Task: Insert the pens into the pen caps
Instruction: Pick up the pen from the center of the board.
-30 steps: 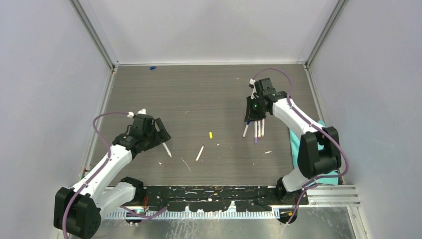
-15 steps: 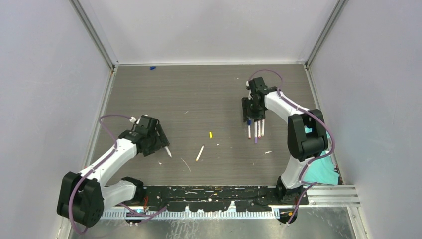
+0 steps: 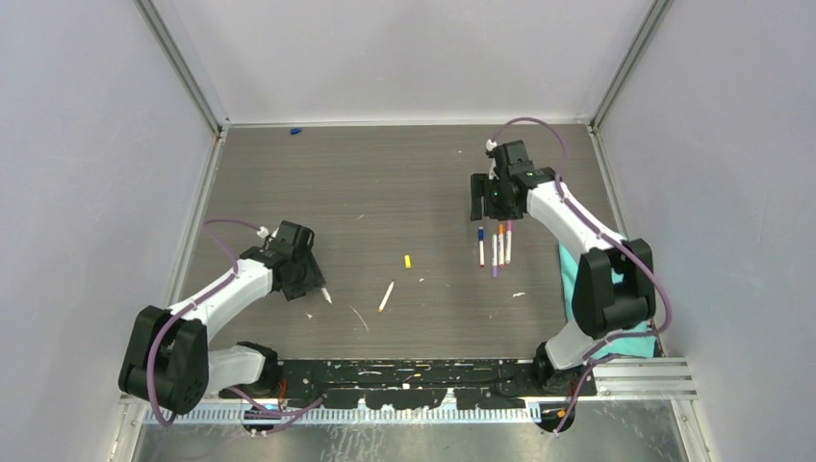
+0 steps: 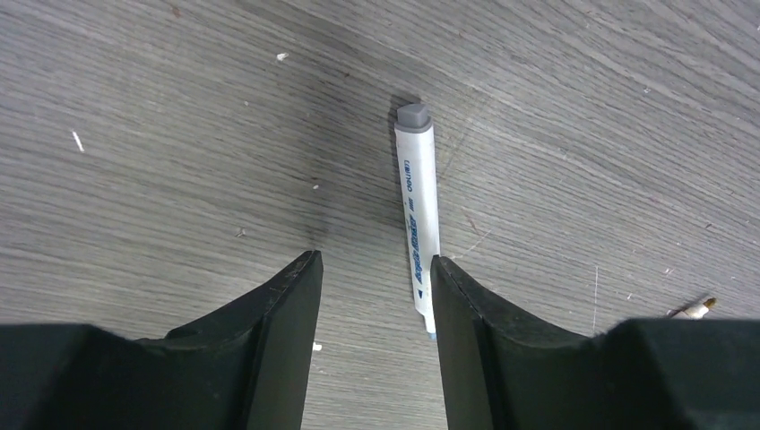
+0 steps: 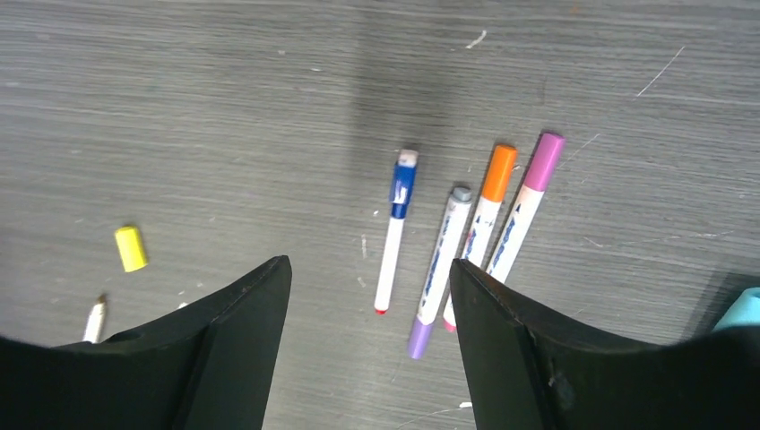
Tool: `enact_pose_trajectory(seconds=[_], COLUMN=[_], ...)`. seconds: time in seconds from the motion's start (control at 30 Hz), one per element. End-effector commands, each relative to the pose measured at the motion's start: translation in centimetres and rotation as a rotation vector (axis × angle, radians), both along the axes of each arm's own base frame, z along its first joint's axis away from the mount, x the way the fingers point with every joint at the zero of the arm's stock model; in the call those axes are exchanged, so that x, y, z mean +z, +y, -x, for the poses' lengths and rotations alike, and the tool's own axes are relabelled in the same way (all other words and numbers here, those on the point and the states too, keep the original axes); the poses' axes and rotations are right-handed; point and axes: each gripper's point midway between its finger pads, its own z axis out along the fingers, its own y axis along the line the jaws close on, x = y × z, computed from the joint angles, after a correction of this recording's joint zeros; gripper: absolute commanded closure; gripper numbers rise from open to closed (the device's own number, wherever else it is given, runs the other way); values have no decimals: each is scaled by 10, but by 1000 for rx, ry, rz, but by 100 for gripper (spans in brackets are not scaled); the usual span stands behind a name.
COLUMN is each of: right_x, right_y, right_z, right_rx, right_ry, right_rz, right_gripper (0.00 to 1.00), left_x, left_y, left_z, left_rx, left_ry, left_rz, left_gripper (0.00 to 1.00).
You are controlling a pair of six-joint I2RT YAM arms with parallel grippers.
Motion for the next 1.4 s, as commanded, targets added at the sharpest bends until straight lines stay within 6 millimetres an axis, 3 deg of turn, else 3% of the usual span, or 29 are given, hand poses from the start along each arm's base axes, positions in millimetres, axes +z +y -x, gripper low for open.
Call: enact_pose_trajectory(seconds=[0.0, 0.17, 0.33, 0.47, 0.6, 0.77, 0.83, 0.93, 1.1, 1.2, 1.37], right_x=[38, 45, 46, 46, 48, 55, 59, 61, 73, 63, 57], right_y=[14, 19, 21, 26, 42, 85, 108, 138, 183, 208, 246], right_z=[3, 14, 19, 24, 32, 53, 69, 92, 123, 141, 169], right_rx=[18, 42, 51, 62, 101, 195, 235, 283, 328, 361, 446], right_ry=[-115, -121, -118, -117, -123, -166, -189, -227, -280, -233, -179], right_rz=[-118, -157, -175, -197, -240, -351, -412, -508, -671, -671, -695], right_gripper=[29, 29, 29, 29, 29, 29, 29, 30, 31, 30, 30], left_x=[13, 16, 6, -1, -5, -11, -5, 12, 49, 71, 89], left_y=[-9, -12, -11, -12, -14, -17, -22, -36, -78, -95, -105], left_z=[-26, -36, -37, -38, -40, -36, -35, -35, -25, -18, -12], left_rx=[8, 9, 4, -1, 8, 34, 37, 35, 23, 37, 40], left_ry=[-83, -113, -87, -65, -70, -77, -100, -132, -200, -259, -305], left_rz=[35, 46, 26, 22, 31, 70, 106, 202, 366, 434, 496], left_gripper=[52, 52, 51, 57, 72, 95, 100, 100, 100, 100, 100])
